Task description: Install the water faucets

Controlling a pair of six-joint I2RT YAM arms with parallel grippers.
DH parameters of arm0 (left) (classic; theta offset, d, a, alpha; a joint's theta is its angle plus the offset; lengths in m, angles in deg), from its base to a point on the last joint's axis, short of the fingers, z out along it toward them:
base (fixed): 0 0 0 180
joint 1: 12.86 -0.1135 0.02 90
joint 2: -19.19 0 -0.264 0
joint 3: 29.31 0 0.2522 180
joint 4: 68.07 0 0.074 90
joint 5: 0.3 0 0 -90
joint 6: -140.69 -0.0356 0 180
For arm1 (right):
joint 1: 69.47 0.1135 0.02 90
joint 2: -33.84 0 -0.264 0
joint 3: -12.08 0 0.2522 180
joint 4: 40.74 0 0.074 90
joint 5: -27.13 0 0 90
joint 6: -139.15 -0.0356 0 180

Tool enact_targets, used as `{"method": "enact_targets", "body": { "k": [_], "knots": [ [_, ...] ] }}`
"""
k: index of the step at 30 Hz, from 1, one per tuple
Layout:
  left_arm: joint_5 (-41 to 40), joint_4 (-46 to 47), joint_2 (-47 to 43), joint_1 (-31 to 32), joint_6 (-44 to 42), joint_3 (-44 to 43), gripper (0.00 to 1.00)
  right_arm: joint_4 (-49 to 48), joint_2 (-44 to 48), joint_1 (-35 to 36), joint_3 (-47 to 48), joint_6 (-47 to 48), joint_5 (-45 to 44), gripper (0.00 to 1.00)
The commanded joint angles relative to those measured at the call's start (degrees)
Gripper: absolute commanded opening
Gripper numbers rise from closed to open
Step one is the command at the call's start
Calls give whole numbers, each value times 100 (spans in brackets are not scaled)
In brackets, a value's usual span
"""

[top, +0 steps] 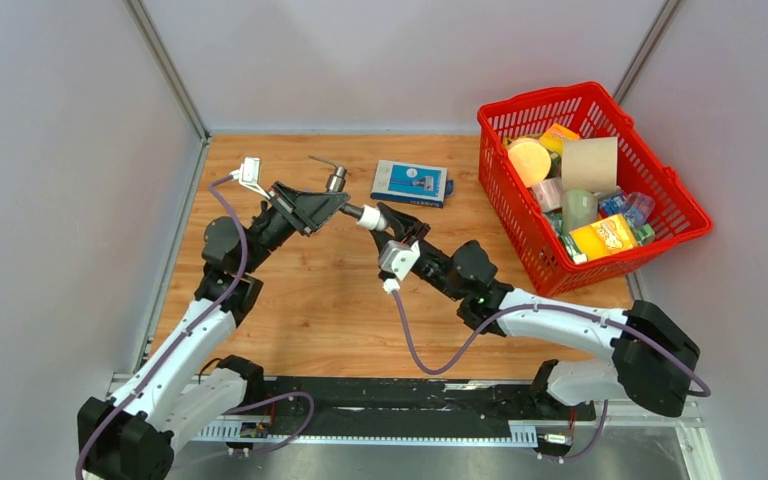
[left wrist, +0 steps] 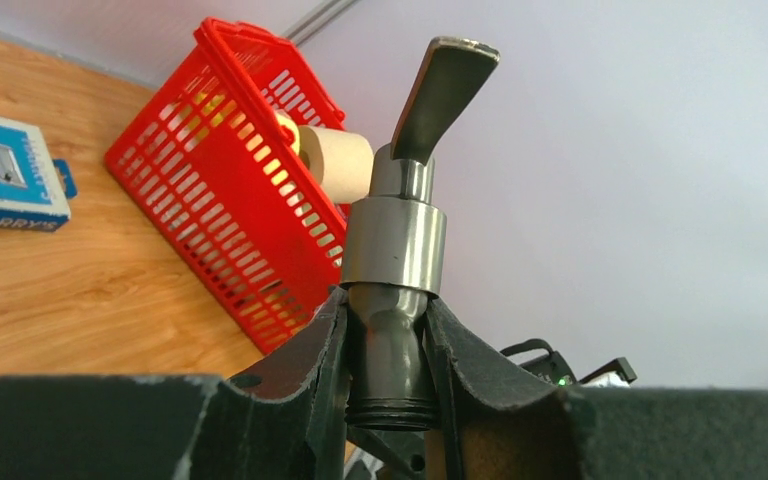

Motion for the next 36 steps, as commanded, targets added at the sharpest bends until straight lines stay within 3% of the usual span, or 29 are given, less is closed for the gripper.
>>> {"method": "enact_targets", "body": {
  "k": [1, 5, 10, 14, 17, 19, 23, 24, 25, 29, 32, 36],
  "knots": [
    [595, 1656, 82, 26, 275, -45, 0, 725, 236, 16, 454, -813, 590, 17],
    [1051, 2394, 118, 26, -559, -28, 0, 1491, 403, -474, 902, -2007, 1653, 1],
    [1930, 3885, 109, 26, -2077, 200, 0, 1309, 369, -1546, 1201, -4458, 3945, 0],
    [2906, 4776, 301, 26, -2757, 271, 0, 1123, -140, -2075, 1736, -6164, 5668, 0],
    [3504, 4891, 486, 26, -2863, 96, 0, 1185, -606, -2199, 2115, -7008, 6383, 0],
    [3663, 4961, 583, 26, -2846, 43, 0, 1176, -704, -2242, 2195, -7344, 6323, 1],
    [3261, 4717, 391, 35, -3029, 218, 0, 1658, -573, -2278, 2178, -6916, 5841, 17],
    [2833, 4498, 329, 35, -3091, 279, 0, 1763, -485, -2278, 2143, -6706, 5691, 23],
    [2585, 3991, 146, 26, -3205, 306, 0, 1860, -371, -2269, 2116, -6503, 5507, 41],
    [1038, 2013, -268, 35, -3233, 184, 0, 1783, 287, -2252, 1661, -5458, 4629, 64],
    [-34, 528, -418, 35, -2839, -176, 0, 1607, 745, -2147, 1273, -4571, 3943, 71],
    [-800, -423, -445, 35, -1874, -432, 0, 1589, 1044, -1699, 913, -3279, 3108, 73]
  ]
}}
